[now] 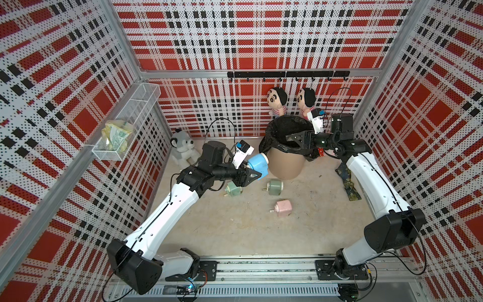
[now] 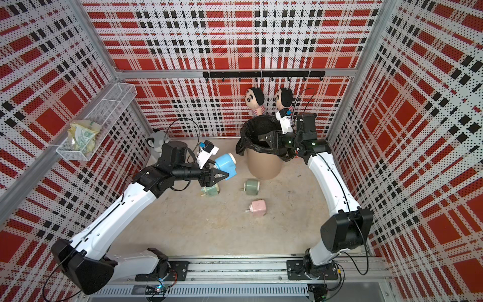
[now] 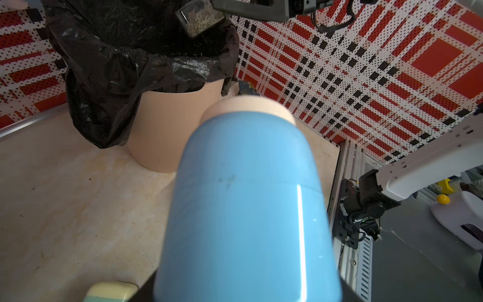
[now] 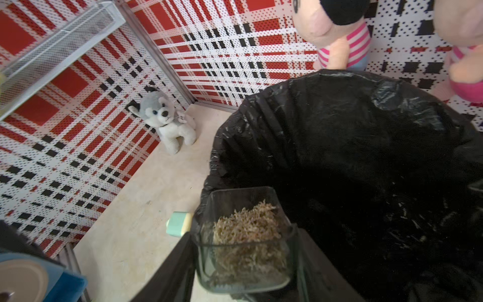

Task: Take out the pencil sharpener tray and clean the shavings
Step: Pour the shavings into the trash bin.

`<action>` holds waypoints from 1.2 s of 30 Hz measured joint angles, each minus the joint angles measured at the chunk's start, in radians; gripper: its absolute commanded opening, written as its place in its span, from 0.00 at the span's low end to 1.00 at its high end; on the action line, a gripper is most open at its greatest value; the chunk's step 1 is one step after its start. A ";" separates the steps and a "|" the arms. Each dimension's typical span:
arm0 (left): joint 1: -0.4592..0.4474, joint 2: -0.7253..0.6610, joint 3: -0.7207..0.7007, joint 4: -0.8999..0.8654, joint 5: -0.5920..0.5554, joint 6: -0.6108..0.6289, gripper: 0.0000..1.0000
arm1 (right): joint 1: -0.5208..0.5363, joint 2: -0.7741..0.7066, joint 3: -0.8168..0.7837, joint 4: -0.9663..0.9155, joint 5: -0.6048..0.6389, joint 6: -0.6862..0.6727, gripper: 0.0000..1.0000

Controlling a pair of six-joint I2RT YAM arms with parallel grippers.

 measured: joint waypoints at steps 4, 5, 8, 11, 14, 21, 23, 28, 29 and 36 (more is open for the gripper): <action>-0.003 0.000 -0.004 0.003 0.000 0.000 0.53 | 0.000 0.054 0.088 -0.072 0.072 -0.018 0.50; -0.003 0.000 -0.005 0.005 0.000 0.000 0.53 | 0.000 0.064 0.108 -0.088 0.088 -0.023 0.50; -0.005 0.000 -0.008 0.008 0.000 0.000 0.53 | 0.008 0.102 0.181 -0.144 0.150 -0.047 0.50; -0.006 0.000 -0.012 0.014 0.000 -0.001 0.53 | 0.019 0.139 0.257 -0.203 0.218 -0.075 0.50; -0.008 0.001 -0.014 0.016 0.001 -0.002 0.53 | 0.042 0.190 0.359 -0.270 0.283 -0.106 0.50; -0.012 0.003 -0.027 0.029 0.001 -0.004 0.53 | 0.108 0.283 0.532 -0.382 0.430 -0.181 0.51; -0.013 0.003 -0.030 0.029 0.001 -0.004 0.53 | 0.123 0.284 0.529 -0.401 0.472 -0.200 0.51; -0.017 0.006 -0.031 0.031 0.002 -0.004 0.53 | 0.163 0.285 0.494 -0.408 0.612 -0.250 0.51; -0.017 0.006 -0.031 0.032 0.003 -0.005 0.53 | 0.173 0.288 0.487 -0.407 0.655 -0.262 0.50; -0.029 0.011 -0.048 0.051 0.005 -0.013 0.53 | 0.259 0.332 0.463 -0.387 0.924 -0.346 0.51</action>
